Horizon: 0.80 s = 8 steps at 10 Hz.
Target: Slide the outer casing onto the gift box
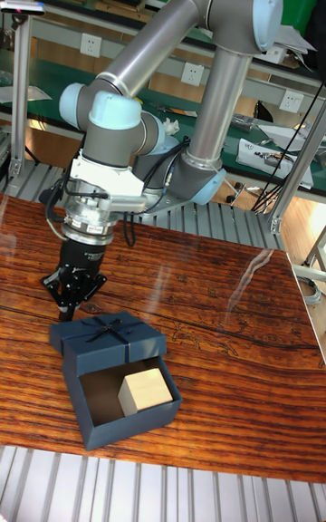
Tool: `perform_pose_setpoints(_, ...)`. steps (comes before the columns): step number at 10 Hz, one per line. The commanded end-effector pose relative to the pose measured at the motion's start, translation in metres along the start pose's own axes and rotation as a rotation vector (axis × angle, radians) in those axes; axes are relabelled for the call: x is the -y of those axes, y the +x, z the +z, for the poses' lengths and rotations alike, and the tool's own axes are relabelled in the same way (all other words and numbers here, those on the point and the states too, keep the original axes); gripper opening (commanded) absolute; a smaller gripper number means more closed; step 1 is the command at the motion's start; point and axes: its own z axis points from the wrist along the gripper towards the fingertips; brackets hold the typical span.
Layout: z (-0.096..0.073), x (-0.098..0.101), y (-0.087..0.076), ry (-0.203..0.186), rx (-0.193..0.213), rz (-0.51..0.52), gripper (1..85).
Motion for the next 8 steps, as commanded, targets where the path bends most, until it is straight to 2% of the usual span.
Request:
perform_pose_setpoints(1, -0.0022, -0.0008, -0.0141, -0.016, 0.042, 0.03, 1.0)
perform_pose_setpoints(8, -0.007, -0.0051, -0.0086, -0.029, 0.017, 0.081, 1.0)
